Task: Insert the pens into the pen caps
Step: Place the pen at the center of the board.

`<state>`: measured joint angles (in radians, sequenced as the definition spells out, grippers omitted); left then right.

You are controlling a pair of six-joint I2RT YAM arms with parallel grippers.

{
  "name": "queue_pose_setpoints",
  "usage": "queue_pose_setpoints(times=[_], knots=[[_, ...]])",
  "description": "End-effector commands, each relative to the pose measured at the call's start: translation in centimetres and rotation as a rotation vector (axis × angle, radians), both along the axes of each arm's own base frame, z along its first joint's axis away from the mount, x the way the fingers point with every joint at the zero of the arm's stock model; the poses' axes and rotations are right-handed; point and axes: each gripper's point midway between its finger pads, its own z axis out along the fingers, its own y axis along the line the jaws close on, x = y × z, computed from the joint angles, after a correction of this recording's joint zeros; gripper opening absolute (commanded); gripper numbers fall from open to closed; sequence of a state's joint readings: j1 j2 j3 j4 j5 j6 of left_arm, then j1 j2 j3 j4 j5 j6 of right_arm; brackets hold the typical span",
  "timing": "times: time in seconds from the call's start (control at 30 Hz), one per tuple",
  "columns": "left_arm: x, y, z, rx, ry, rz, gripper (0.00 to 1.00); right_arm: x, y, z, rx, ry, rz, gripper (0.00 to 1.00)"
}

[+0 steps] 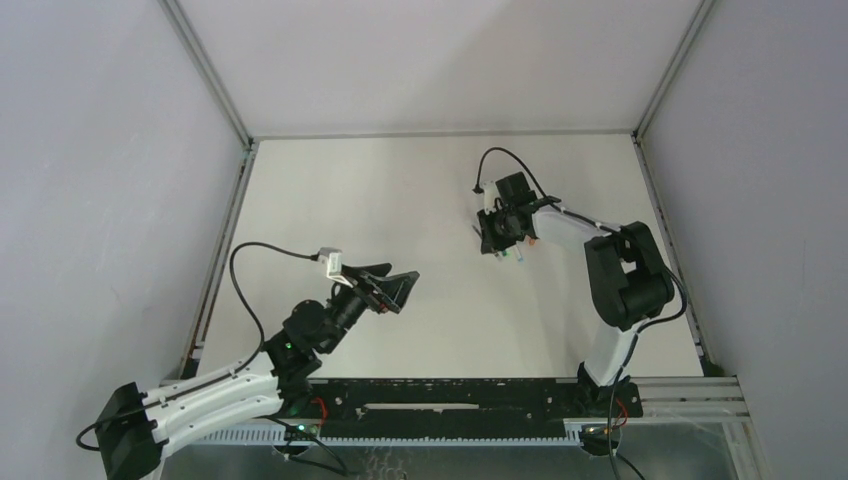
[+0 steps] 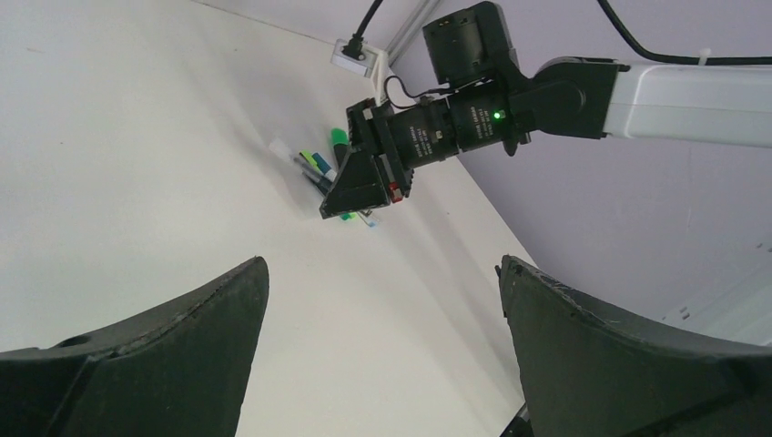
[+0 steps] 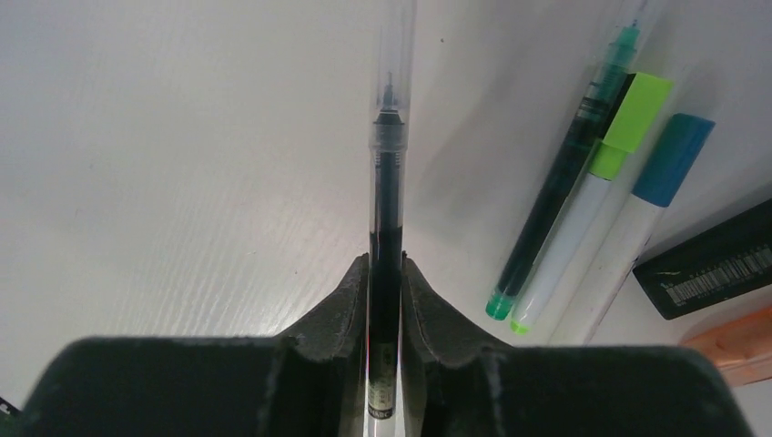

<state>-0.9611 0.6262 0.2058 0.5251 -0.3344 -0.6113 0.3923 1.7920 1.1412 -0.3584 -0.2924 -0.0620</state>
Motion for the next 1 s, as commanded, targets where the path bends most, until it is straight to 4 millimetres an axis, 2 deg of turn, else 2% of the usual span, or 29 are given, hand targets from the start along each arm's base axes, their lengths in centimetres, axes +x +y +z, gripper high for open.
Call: queue_pose_setpoints(times=[0.0,0.27,0.4,0.5,0.6,0.67,0.77,0.83,0.9,0.97], knots=[[0.2,0.1,1.0,-0.036,-0.024,0.004,1.00,0.3,-0.2,-0.2,-0.040,0.032,-0.028,0.23],[-0.1,-0.5,1.9,-0.065,-0.018,-0.025,1.00,0.1,-0.6,-0.4,-0.023,0.071,-0.022,0.31],[-0.5,-0.6,3.3,-0.092,-0.037,-0.045,1.00,-0.2,-0.5,2.2,0.041,0.030,0.054,0.35],[-0.4,-0.6,4.2,-0.074,-0.046,-0.054,1.00,-0.4,-0.9,5.5,0.069,-0.055,0.121,0.36],[0.6,-0.1,5.6,-0.052,-0.041,-0.053,1.00,-0.7,-2.1,8.7,0.062,-0.155,0.175,0.38],[1.7,0.4,6.3,-0.055,-0.023,-0.057,1.00,-0.6,-3.4,11.4,0.062,-0.239,0.179,0.40],[3.5,2.0,7.8,-0.103,0.003,-0.055,1.00,-0.2,-6.5,16.6,0.061,-0.414,0.117,0.45],[4.8,3.8,9.1,-0.159,0.016,-0.035,1.00,-0.4,-8.8,20.2,0.081,-0.531,0.055,0.58],[5.5,5.5,10.7,-0.205,0.011,-0.017,1.00,-1.3,-10.8,23.8,0.122,-0.632,0.003,0.81],[5.7,6.8,12.2,-0.213,0.000,-0.004,1.00,-2.5,-12.4,26.4,0.175,-0.698,-0.023,0.97]])
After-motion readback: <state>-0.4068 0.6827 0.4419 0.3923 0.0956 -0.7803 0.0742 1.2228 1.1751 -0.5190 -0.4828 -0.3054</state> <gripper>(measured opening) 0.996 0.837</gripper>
